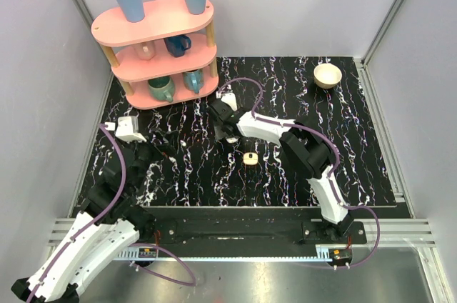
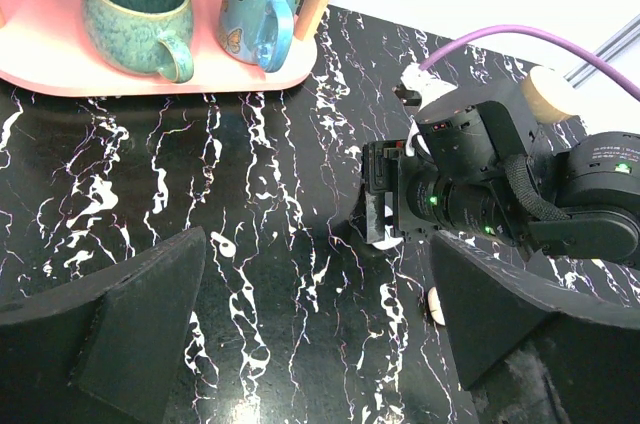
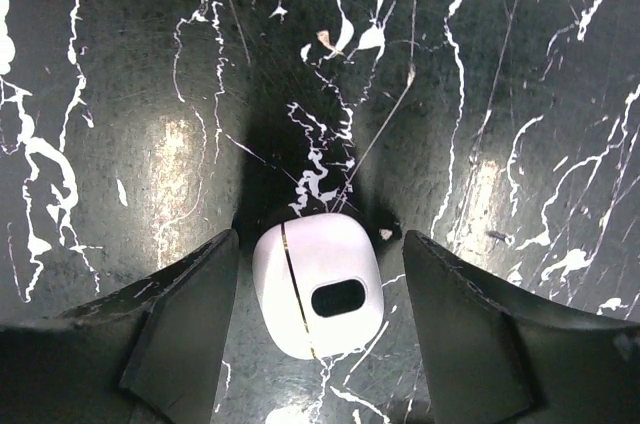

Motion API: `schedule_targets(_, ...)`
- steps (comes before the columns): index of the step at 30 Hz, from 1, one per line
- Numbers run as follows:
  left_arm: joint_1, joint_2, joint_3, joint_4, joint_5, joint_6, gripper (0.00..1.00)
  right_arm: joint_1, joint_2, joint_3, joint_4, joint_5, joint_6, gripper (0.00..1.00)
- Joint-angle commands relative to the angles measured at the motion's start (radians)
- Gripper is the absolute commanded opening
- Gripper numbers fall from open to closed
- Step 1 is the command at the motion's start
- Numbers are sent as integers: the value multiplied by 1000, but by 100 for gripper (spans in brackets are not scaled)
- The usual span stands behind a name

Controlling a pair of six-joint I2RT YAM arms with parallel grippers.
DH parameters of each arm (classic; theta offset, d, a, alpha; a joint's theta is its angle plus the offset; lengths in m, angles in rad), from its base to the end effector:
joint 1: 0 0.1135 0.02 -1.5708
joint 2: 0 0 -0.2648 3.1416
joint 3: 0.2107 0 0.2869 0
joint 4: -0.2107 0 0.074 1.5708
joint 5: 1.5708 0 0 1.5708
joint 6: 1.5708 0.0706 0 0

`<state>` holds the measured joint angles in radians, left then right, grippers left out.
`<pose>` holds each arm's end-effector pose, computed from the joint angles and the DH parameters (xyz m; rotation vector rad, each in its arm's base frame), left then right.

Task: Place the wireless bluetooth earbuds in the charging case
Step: Move the charging case to the center of the board, then pick up the charging case from the center of the board.

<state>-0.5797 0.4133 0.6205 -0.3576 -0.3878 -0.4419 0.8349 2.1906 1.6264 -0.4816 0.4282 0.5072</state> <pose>0.1631 -0.0749 0.3154 -0.1697 1.7200 -0.4245 0.3656 0.3600 0.1101 -0.2608 2.4633 -0.0079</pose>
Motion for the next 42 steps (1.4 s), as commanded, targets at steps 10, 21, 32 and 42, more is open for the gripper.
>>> schedule_targets(10,4,-28,4,26,4,2,99,-8,29,0,3,-55,-151,61)
schedule_targets(21,4,-82,-44,147,75,35,99,-17,5,0,-31,-59,-125,65)
schedule_targets(32,4,-82,-51,198,92,25,99,-20,6,9,-43,-78,-122,45)
schedule_targets(42,4,-54,-59,238,211,97,99,-120,-233,15,8,-183,161,29)
